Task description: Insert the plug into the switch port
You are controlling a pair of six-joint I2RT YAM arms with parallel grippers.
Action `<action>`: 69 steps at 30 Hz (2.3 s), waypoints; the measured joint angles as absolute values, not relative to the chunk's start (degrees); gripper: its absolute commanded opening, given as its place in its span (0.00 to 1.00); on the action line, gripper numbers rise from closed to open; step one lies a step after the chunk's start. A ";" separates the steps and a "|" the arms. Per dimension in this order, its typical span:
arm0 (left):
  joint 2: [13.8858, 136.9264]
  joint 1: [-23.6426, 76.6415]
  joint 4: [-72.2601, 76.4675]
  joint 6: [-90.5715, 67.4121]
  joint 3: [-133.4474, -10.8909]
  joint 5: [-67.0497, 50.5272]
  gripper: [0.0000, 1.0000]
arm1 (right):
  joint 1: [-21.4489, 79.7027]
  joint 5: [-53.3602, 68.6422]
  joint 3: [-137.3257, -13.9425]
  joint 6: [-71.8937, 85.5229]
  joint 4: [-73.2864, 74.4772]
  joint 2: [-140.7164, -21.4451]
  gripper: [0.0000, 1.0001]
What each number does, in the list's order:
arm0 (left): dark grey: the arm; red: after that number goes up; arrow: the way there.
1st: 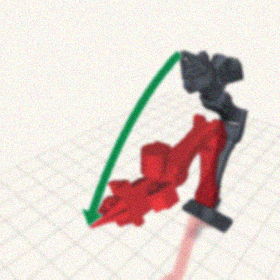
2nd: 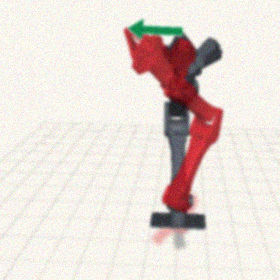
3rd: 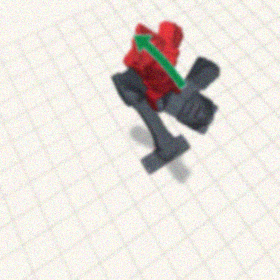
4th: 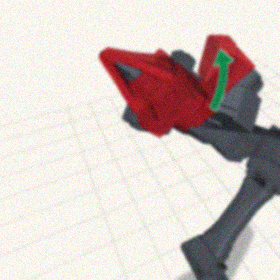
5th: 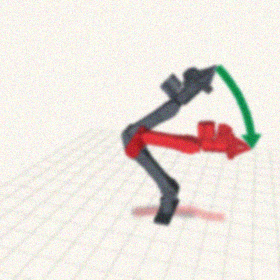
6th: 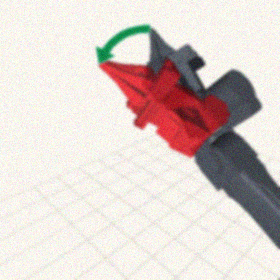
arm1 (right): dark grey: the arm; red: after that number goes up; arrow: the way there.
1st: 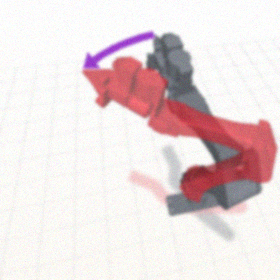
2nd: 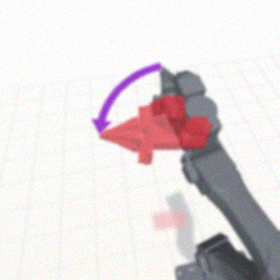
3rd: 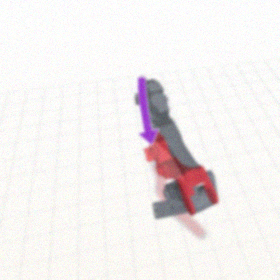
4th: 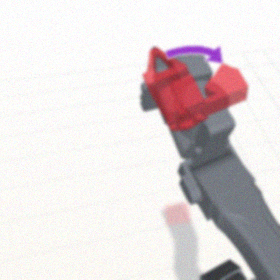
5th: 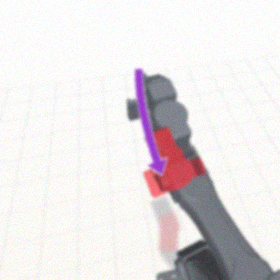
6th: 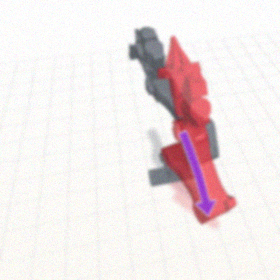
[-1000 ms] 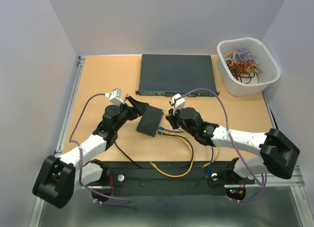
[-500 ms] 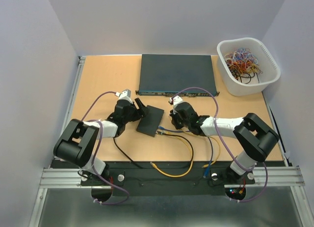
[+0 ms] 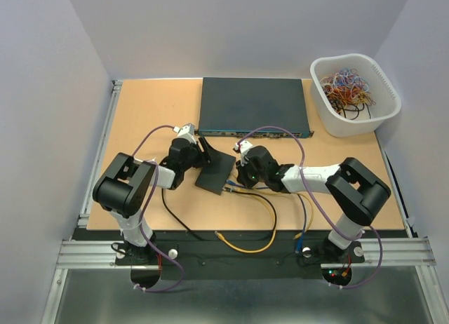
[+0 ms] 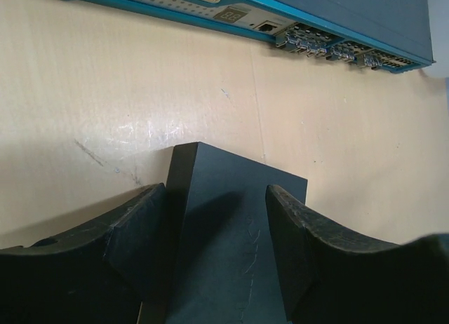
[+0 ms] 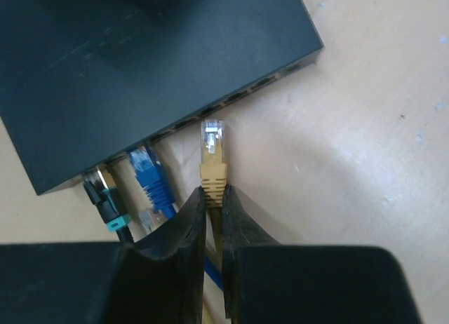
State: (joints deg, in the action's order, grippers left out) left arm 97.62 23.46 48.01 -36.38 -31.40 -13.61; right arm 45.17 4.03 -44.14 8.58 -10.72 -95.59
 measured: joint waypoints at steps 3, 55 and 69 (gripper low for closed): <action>98.28 23.49 48.64 -35.88 -31.75 -14.09 0.68 | 46.02 4.71 -45.04 8.34 -11.07 -96.86 0.00; 99.81 25.71 42.78 -28.86 -36.69 -10.02 0.57 | 48.49 -2.24 -50.87 4.38 -5.43 -99.79 0.00; 101.95 26.46 43.72 -27.31 -38.39 -10.17 0.54 | 48.47 -1.52 -50.87 -0.60 -4.99 -99.44 0.00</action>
